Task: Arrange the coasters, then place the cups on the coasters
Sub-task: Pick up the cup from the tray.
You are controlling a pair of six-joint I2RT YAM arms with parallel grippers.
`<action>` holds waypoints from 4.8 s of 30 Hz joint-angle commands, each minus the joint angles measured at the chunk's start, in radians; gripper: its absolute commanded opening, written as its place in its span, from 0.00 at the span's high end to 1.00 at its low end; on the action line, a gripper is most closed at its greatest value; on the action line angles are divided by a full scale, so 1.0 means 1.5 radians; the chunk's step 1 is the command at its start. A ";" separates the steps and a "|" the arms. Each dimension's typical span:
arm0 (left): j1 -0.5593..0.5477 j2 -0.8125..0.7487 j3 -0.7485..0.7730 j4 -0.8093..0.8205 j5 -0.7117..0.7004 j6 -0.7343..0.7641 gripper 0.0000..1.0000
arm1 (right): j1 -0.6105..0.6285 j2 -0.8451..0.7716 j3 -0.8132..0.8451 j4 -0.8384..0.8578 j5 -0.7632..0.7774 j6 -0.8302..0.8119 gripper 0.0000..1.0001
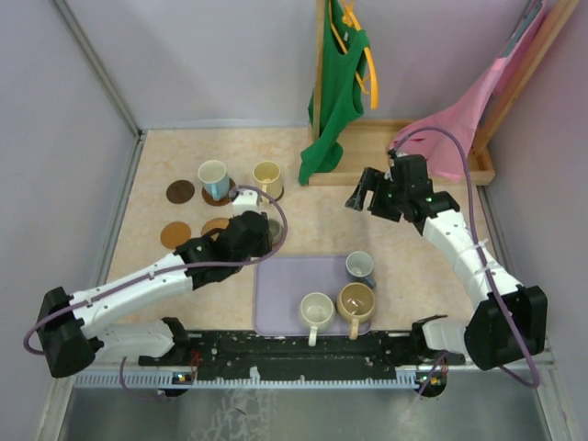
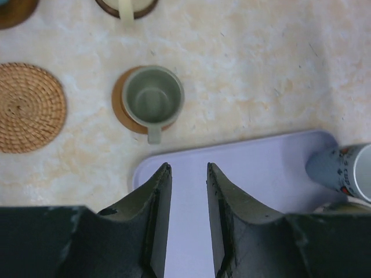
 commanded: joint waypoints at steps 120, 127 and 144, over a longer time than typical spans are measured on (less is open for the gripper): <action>-0.476 0.295 0.032 -0.086 -0.164 -0.389 0.82 | -0.004 -0.128 -0.093 -0.026 0.010 -0.042 0.22; -0.477 0.294 0.054 -0.139 -0.191 -0.402 1.00 | -0.004 -0.132 -0.106 -0.023 0.009 -0.040 0.22; -0.477 0.219 0.121 -0.331 -0.287 -0.467 1.00 | -0.004 -0.120 -0.106 -0.015 0.009 -0.034 0.22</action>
